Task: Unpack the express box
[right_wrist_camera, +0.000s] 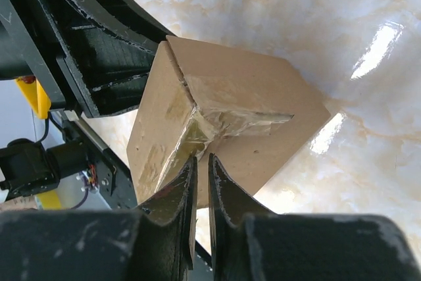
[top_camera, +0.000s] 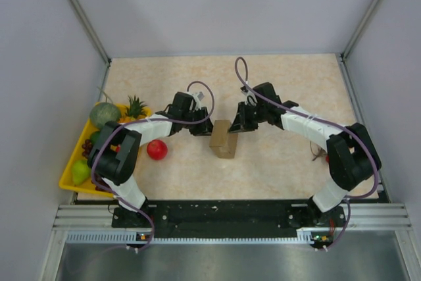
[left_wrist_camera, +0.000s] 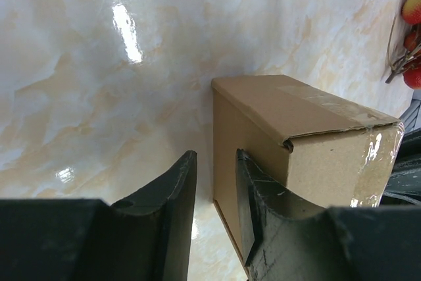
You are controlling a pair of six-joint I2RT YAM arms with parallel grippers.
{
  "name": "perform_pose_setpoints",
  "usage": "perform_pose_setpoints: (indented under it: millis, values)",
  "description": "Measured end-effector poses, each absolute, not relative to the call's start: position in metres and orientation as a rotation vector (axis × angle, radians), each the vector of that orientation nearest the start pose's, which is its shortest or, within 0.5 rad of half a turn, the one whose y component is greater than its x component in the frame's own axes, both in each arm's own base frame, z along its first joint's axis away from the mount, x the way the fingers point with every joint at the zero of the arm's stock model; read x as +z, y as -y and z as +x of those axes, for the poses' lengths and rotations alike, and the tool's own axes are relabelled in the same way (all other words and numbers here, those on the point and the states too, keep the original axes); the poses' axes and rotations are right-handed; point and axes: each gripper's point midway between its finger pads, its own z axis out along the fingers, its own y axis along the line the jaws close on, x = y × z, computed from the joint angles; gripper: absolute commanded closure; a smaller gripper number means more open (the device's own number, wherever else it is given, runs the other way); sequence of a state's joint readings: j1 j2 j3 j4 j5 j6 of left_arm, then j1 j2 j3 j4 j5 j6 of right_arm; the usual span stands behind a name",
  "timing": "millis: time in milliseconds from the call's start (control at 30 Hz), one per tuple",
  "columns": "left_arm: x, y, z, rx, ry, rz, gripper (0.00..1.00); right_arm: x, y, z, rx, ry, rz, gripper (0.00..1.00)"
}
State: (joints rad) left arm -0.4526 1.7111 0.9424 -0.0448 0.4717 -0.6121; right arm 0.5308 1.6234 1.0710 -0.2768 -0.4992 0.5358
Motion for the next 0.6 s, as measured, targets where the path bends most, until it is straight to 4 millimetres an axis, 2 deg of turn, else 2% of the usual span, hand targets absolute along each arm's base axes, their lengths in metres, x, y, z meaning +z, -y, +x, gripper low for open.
perform_pose_setpoints:
  millis: [200, 333, 467, 600]
  values:
    - [0.060, 0.260, 0.313, -1.067, -2.547, 0.007, 0.67, 0.113, -0.295, 0.285, 1.035, -2.551, -0.241, 0.89]
    - [0.051, 0.247, 0.313, -1.035, -2.576, -0.053, 0.67, 0.115, -0.306, 0.284, 1.027, -2.545, -0.259, 0.88]
    - [0.037, 0.222, 0.315, -0.924, -2.633, -0.172, 0.66, 0.122, -0.325, 0.290, 1.037, -2.524, -0.293, 0.83]
    - [0.028, 0.189, 0.314, -0.746, -2.686, -0.305, 0.60, 0.128, -0.340, 0.294, 1.036, -2.503, -0.316, 0.83]
